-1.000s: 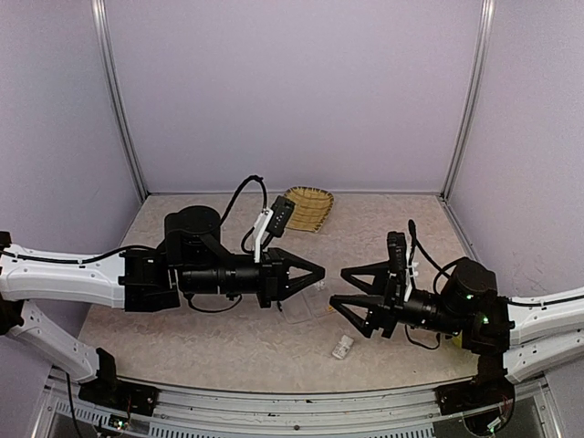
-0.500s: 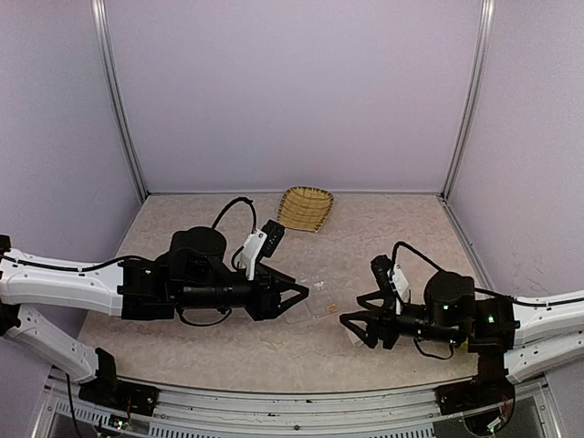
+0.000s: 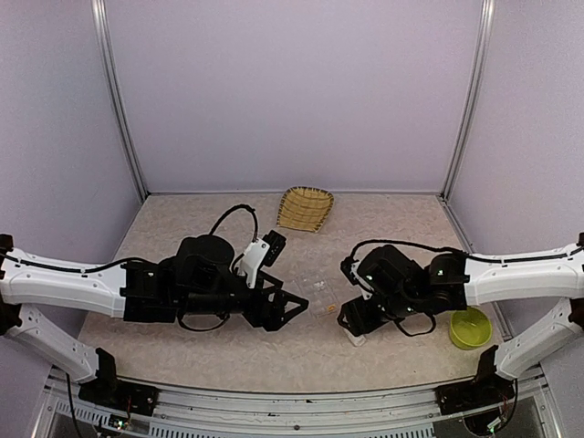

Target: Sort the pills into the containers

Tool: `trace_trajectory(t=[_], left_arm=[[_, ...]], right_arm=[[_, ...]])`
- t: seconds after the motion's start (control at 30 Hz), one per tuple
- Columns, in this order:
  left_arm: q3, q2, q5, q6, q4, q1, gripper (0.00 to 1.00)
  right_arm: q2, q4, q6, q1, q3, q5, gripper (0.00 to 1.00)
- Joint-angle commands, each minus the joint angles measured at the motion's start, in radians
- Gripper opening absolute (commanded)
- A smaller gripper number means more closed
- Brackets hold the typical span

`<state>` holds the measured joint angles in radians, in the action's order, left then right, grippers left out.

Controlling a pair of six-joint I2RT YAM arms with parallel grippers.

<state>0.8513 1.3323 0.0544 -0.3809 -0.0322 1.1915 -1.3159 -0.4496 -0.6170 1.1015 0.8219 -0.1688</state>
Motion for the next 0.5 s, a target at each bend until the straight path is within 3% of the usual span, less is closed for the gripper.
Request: trace_trajectory(t=[0.0,0.47], left_arm=[[-0.046,-0.054,0.04,0.036,0.004,0.009,0.88],[-0.151,-0.192,0.078,0.056,0.007,0.002,0.98]], right_arm=[[-0.112,-0.173,0.098,-0.062,0.104,0.095,0.64],[-0.484,-0.448,0.325,-0.095,0.427,0.144,0.63]])
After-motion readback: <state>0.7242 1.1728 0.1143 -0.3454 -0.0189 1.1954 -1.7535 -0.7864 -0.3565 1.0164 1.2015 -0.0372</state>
